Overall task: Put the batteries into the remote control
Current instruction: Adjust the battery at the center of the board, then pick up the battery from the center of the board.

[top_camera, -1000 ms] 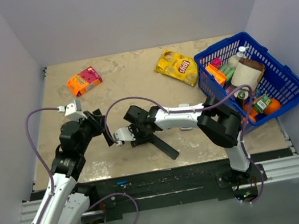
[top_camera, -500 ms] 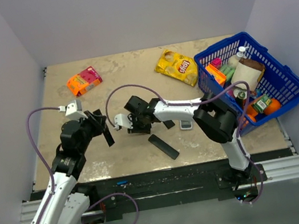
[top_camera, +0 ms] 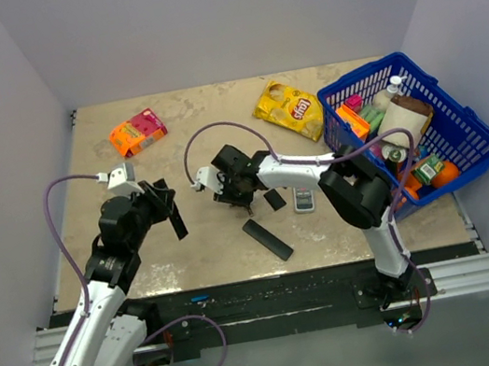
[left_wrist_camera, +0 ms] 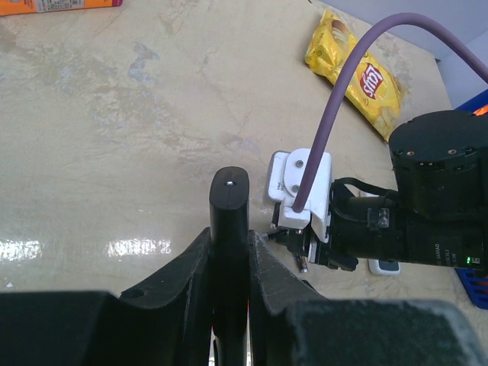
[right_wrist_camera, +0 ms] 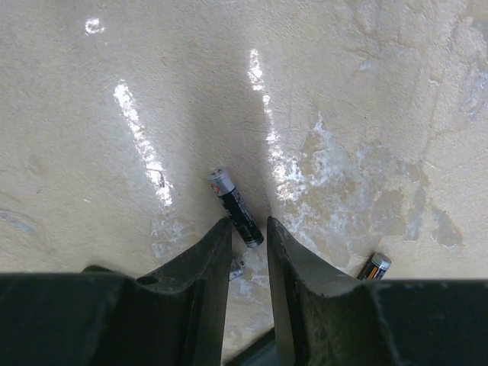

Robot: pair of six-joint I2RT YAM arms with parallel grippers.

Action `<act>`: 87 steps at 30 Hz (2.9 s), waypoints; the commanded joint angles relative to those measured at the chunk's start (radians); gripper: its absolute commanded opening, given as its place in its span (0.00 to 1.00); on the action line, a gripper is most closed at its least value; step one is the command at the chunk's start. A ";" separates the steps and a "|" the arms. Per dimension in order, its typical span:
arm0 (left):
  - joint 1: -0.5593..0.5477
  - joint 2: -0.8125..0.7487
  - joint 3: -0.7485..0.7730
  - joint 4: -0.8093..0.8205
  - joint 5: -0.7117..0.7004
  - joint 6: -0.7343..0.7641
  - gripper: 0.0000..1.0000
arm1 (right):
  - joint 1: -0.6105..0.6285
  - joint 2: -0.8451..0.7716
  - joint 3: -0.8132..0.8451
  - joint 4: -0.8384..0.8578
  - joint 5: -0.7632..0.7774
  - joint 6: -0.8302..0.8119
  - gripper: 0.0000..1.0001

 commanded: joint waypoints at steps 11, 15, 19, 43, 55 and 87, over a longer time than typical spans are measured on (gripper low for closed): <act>-0.003 -0.007 0.007 0.025 0.017 -0.032 0.00 | -0.005 -0.202 0.026 -0.055 0.084 0.460 0.43; -0.003 -0.005 0.007 0.034 0.015 -0.033 0.00 | -0.005 -0.192 0.020 -0.165 0.160 0.666 0.41; -0.003 0.001 0.007 0.040 0.017 -0.037 0.00 | -0.005 -0.160 0.005 -0.213 0.182 0.739 0.38; -0.003 0.004 0.009 0.040 0.038 -0.037 0.00 | -0.061 -0.060 -0.015 -0.152 0.190 0.838 0.32; -0.004 0.007 0.006 0.043 0.043 -0.040 0.00 | -0.066 -0.018 -0.011 -0.130 0.139 0.845 0.26; -0.003 0.074 -0.072 0.352 0.216 -0.139 0.00 | -0.064 -0.236 -0.123 -0.014 0.168 0.785 0.00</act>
